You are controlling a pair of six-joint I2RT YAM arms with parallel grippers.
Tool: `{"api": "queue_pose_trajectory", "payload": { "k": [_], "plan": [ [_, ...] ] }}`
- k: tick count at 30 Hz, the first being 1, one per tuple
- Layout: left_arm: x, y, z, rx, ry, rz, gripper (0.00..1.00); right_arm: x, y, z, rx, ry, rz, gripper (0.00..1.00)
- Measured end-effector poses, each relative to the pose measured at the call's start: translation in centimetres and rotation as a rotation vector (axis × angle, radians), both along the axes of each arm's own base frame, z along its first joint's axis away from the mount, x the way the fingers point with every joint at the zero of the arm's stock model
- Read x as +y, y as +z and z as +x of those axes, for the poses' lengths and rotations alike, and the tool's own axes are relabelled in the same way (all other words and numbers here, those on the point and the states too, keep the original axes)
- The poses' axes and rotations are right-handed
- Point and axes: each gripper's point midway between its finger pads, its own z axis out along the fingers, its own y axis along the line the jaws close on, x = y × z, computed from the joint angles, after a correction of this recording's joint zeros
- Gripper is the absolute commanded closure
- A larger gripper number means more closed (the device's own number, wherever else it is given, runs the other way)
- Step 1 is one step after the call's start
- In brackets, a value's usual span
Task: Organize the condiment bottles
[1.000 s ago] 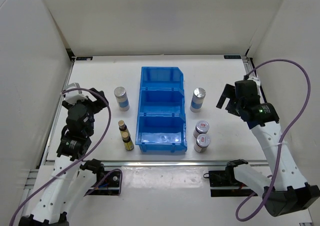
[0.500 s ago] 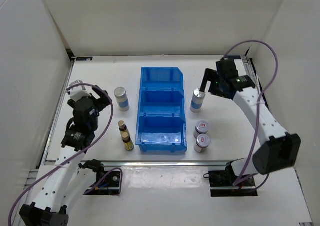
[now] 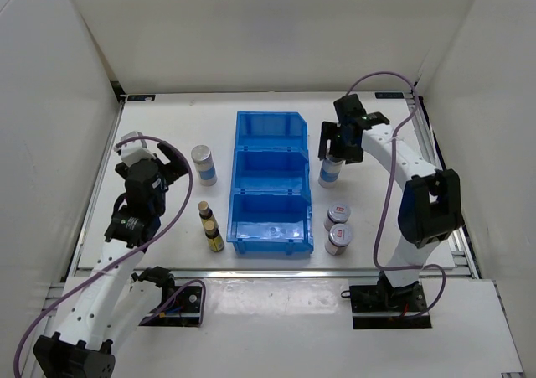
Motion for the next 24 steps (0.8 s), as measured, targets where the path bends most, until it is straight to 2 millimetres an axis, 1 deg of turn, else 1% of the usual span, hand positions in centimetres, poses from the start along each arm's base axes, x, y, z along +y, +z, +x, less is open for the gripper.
{"api": "queue_pose_trajectory", "payload": {
  "k": [1, 4, 5, 7, 8, 10, 11, 12, 14, 15, 17, 18, 20, 21, 22, 23, 24],
  "plan": [
    [0.0, 0.0, 0.0, 0.001, 0.000, 0.002, 0.00, 0.1, -0.4, -0.1, 0.012, 0.006, -0.004, 0.25],
    [0.0, -0.1, 0.1, 0.005, 0.002, 0.004, 0.00, 0.3, -0.6, -0.3, 0.019, 0.018, -0.008, 0.37],
    [0.0, -0.2, 0.1, 0.006, 0.002, 0.004, 0.00, 0.3, -0.6, -0.4, 0.020, 0.018, -0.014, 0.52],
    [0.0, -0.2, 0.1, 0.007, 0.002, 0.005, 0.00, 0.3, -0.5, -0.5, 0.021, 0.014, -0.026, 0.69],
    [0.0, -0.2, 0.1, 0.007, 0.002, 0.005, 0.00, 0.1, -0.5, -0.6, 0.020, 0.013, -0.047, 0.84],
    [0.0, -0.2, 0.1, 0.007, 0.002, 0.005, 0.00, -0.2, 0.0, -0.8, 0.002, 0.009, -0.111, 0.99],
    [0.0, -0.2, 0.1, 0.006, 0.002, 0.004, 0.00, -0.5, 0.6, -0.9, -0.022, 0.008, -0.169, 1.00],
    [0.0, -0.2, 0.1, 0.006, 0.002, 0.005, 0.00, 0.3, 1.5, -1.2, -0.051, 0.030, -0.189, 1.00],
    [0.1, -0.1, 0.1, 0.006, 0.002, 0.008, 0.00, 2.0, 4.5, -1.7, -0.144, 0.077, -0.241, 1.00],
    [0.1, -0.1, 0.0, 0.006, 0.002, 0.010, 0.00, 3.1, 6.5, -1.8, -0.201, 0.100, -0.241, 1.00],
    [0.1, 0.0, 0.0, 0.001, 0.002, 0.010, 0.00, 5.7, 11.4, -1.9, -0.326, 0.144, -0.186, 1.00],
    [0.1, 0.1, -0.1, 0.000, 0.002, 0.010, 0.00, 6.5, 13.3, -1.7, -0.372, 0.149, -0.159, 1.00],
    [0.1, 0.1, -0.1, -0.002, 0.001, 0.012, 0.00, 7.0, 17.2, -0.5, -0.458, 0.142, -0.112, 1.00],
    [0.1, 0.1, -0.1, -0.002, 0.001, 0.012, 0.00, 6.9, 18.5, 0.3, -0.481, 0.132, -0.099, 1.00],
    [0.1, 0.1, -0.1, -0.002, 0.001, 0.012, 0.00, 6.7, 19.8, 1.5, -0.506, 0.118, -0.089, 1.00],
    [0.1, 0.1, -0.1, -0.002, 0.001, 0.012, 0.00, 6.7, 20.8, 3.0, -0.529, 0.104, -0.076, 1.00],
    [0.1, 0.1, -0.1, -0.001, 0.001, 0.014, 0.00, 6.8, 21.1, 4.2, -0.539, 0.098, -0.067, 1.00]
  ]
}}
